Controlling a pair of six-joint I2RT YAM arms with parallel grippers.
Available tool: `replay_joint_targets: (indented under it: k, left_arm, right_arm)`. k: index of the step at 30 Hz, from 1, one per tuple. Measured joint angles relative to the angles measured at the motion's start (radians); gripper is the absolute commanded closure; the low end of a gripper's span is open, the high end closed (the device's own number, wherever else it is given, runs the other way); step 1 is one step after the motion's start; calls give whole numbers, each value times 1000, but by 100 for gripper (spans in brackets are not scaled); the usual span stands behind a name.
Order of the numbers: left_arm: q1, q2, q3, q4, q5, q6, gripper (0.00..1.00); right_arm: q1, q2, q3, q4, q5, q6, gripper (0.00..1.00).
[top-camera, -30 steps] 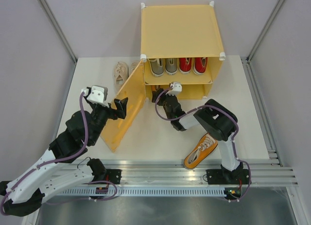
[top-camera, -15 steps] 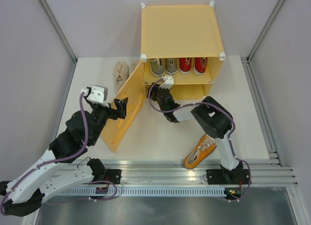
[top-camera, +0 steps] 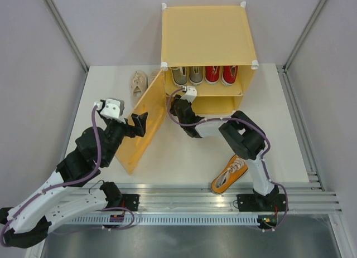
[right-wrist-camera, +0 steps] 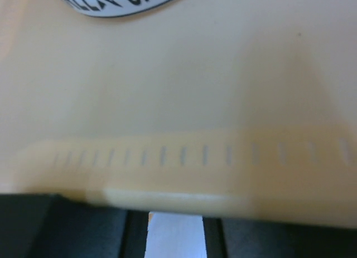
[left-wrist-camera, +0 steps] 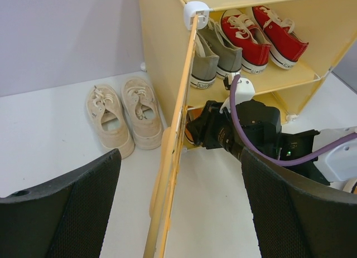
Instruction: Place and organize the shoes in the shoe cabinet
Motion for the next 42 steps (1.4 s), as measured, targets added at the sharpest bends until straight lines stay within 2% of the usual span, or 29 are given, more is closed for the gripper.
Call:
replay_joint_targets:
  k: [3,5,6,8,10,17,30,31,32,35,42]
  left_arm:
    - [0,0,0,0,3,0,10]
    - [0,0,0,0,3,0,10]
    - [0,0,0,0,3,0,10]
    - [0,0,0,0,3,0,10]
    - [0,0,0,0,3,0,10]
    - [0,0,0,0,4,0,10]
    - [0,0,0,1,5,0,10]
    - [0,1,0,1,5,0,10]
    - [0,1,0,1,6,0,10]
    - [0,1,0,1,6,0,10]
    - [0,1,2,-2,8,0,10]
  right_arm:
    - [3,-1,2,-21,25,27,74]
    - [3,-4,2,-30,39,51,78]
    - [3,-5,2,-33,45,61,85]
    - [3,-6,2,-37,54,76,89]
    - [3,-6,2,-38,59,88,98]
    - [-11,-17,-32,5,20,109,99]
    - [-47,-12,-95,175,-125,0,99]
    - [-47,-10,-95,181,-130,-3,93]
    - [-49,-8,-95,186,-135,-6,72]
    - [-58,-8,-95,196,-156,-16,48]
    - [-83,-8,-140,258,-197,-8,38]
